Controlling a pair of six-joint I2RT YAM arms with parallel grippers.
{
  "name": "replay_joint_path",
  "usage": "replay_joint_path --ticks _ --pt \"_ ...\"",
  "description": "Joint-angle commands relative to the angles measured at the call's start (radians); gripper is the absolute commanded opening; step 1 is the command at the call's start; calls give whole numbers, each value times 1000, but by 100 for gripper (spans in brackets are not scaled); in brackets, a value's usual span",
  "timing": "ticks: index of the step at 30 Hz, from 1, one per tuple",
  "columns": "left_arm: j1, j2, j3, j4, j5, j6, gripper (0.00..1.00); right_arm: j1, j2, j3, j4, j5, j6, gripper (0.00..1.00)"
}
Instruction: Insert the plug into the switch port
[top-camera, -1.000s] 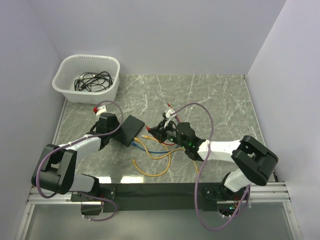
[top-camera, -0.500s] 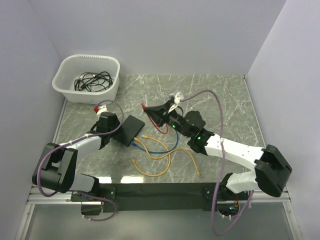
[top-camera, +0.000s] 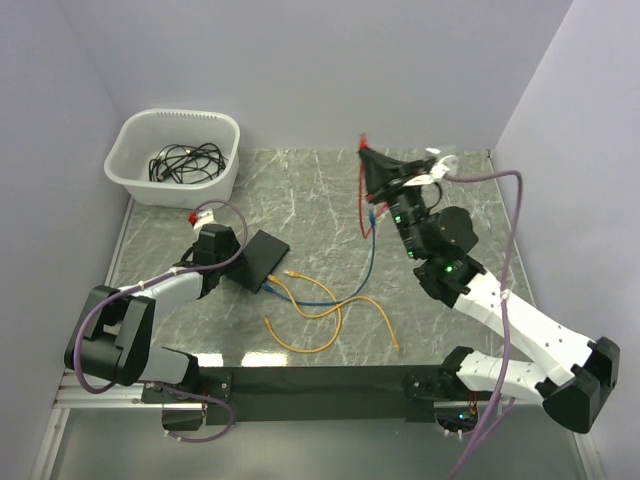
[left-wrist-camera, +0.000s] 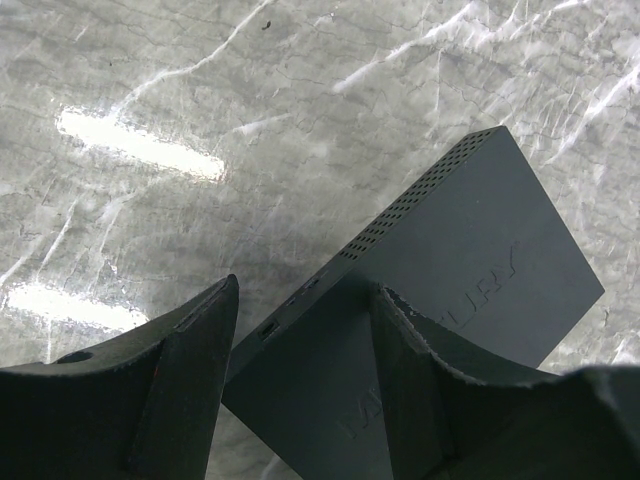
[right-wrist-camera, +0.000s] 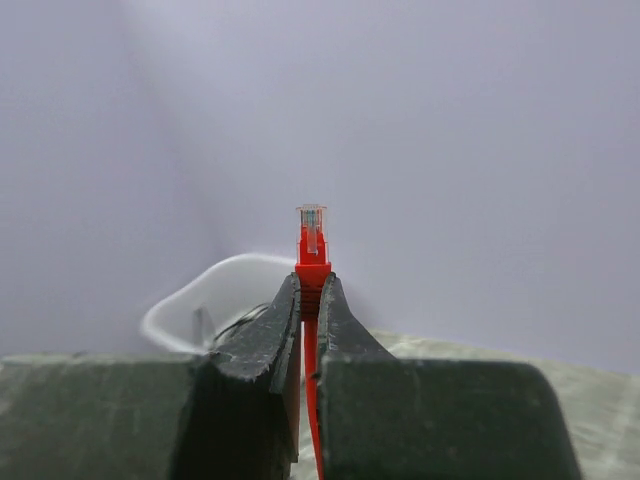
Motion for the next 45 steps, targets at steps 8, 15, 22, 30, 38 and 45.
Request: replay_joint_path --ticks 8,15,22,30,38,45 --pt "-4 14 36 10 13 19 61 -158 -134 72 18 110 5 0" --pt "-3 15 39 10 15 19 61 -192 -226 31 229 317 -52 0" --pt "-3 21 43 7 15 19 60 -236 -275 33 372 464 -129 0" --pt "-3 21 43 7 15 21 60 -266 -292 40 262 397 -172 0" --pt "-3 23 43 5 21 21 60 -267 -252 -105 -83 297 4 0" --pt "-3 27 47 2 22 21 60 -267 -124 -216 -274 168 156 0"
